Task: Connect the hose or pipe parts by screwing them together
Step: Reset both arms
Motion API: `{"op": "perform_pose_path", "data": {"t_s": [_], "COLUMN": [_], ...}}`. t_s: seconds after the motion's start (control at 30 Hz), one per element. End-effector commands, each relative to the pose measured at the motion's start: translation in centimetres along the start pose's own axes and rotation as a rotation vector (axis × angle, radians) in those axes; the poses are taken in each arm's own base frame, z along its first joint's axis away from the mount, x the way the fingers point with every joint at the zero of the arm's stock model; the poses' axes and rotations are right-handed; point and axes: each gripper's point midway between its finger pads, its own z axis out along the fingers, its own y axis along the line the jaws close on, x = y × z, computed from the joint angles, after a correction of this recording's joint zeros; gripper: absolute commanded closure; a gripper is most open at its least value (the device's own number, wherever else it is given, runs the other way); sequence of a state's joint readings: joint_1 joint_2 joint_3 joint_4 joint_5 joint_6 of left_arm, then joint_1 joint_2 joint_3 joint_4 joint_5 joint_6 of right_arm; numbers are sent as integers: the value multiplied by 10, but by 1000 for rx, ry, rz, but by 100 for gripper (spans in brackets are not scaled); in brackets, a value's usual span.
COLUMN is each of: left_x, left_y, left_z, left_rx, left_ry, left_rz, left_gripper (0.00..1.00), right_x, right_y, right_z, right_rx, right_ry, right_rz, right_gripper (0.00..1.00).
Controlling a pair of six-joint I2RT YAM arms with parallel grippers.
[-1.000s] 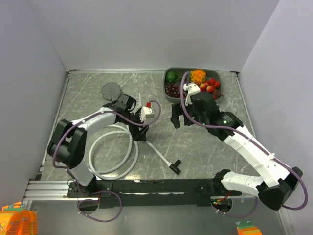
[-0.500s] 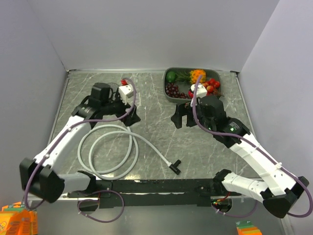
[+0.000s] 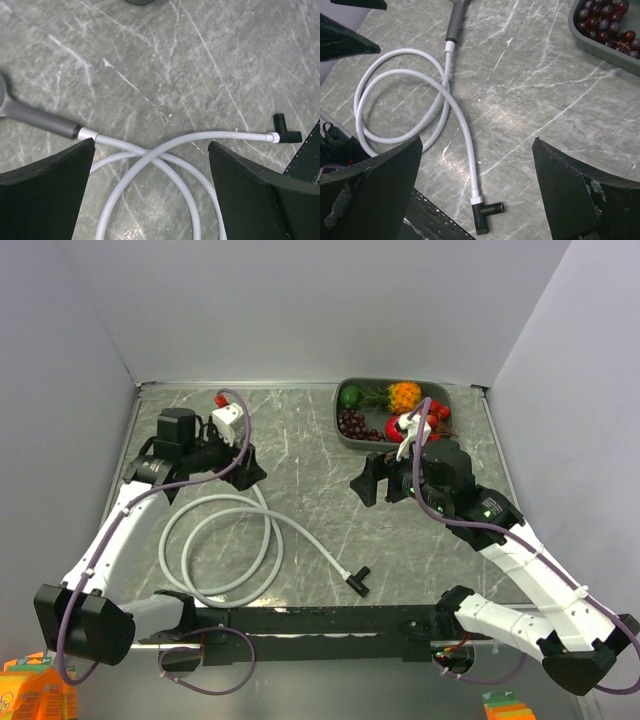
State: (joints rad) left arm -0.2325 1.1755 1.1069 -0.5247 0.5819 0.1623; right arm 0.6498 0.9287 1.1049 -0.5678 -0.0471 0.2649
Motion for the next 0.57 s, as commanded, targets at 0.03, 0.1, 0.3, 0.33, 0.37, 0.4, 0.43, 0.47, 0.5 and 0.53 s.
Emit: {"op": "perform_pose_path", "data": {"t_s": [0.03,0.1,0.3,0.33,0.37,0.4,0.43,0.47,0.5,0.53], "left_x": [-6,-7,-9,-8,-9,-9,-3,1,2,9], "left_y": [8,10,19,20,18,20,22,29,35,40], "left_z": [-10,-13,-19,-19,-19,-19,-16,-14,-12,-10], "left_rx": [12,8,-29,-31,-23,-30,-39,-69,-85,-97], "left_ry": [-27,-36,-53,-53,-56,-59,-53,-42,-52,-47], "left_rz": [-45,-51,-50,-55,-43,-37,-49,-50,-48,-66], "left_gripper": [1,1,0,1,1,1,1,1,1,1], "right_x": [-12,-11,-12,-12,-12,-12,-12,-9,-9,-9], "right_y": [2,3,3,4,4,5,4,3,3,1], "right_z": [-6,-6,-12,-13,-13,-14,-14,-13,-12,-12], "right_rx": [-16,-19,-21,-25,-27,-31,-31,-26,-24,-18], "right_ry": [-57,-52,-60,-62,-63,-66,-65,-60,-57,-61], "right_rz": [-4,-7,-13,-16,-15,-16,-16,-16,-16,-15], "right_gripper": [0,0,0,0,0,0,0,0,0,0]}}
